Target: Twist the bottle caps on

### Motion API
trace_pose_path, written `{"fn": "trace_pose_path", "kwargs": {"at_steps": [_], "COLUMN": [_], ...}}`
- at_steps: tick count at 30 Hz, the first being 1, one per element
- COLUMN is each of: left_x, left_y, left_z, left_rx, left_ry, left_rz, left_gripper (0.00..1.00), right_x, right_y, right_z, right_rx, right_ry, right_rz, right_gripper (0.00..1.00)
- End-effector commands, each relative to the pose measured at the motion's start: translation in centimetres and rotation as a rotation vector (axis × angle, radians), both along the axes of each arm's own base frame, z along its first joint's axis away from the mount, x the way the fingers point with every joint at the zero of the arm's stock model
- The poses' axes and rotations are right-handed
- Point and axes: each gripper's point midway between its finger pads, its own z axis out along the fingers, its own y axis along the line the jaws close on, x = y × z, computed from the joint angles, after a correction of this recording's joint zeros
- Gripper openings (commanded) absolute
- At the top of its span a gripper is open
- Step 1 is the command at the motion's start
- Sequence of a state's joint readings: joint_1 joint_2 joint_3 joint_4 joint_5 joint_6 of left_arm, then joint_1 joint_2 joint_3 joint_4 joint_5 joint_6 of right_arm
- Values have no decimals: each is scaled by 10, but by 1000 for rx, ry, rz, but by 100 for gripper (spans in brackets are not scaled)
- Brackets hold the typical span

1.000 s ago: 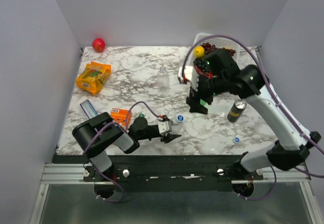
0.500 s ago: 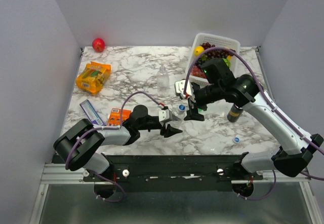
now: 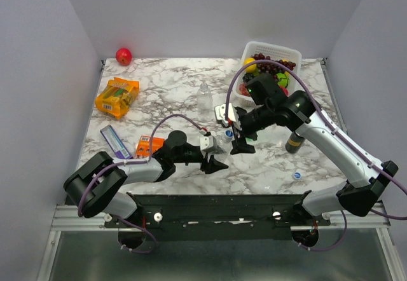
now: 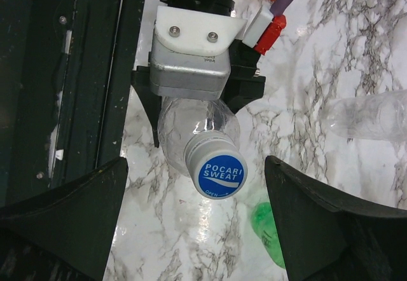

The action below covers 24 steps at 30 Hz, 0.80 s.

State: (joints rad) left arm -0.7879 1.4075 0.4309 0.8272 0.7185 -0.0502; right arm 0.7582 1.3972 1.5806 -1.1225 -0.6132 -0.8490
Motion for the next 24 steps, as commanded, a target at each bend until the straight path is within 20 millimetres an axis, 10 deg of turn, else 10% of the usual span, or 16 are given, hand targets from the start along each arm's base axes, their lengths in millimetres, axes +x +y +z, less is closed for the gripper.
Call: {"fn": "trace_pose_path", "kwargs": {"at_steps": [1,15,24], "left_x": [3,25,8], "left_y": [-1,21,25], "left_z": [18,31,2], "left_rx": [-46,-69,54], "left_ry": [44,72,-4], "left_rz": [3,121,1], "left_gripper": [0,0,0], "right_x": [-3,-39,37], "right_y": [-4,-71,-10], "right_z": [-6,-40,51], "right_rx": [-30,-283,4], "right_ry": [17,150,-8], "right_rz": [-10,-139,-203], "right_gripper": [94,84,87]}}
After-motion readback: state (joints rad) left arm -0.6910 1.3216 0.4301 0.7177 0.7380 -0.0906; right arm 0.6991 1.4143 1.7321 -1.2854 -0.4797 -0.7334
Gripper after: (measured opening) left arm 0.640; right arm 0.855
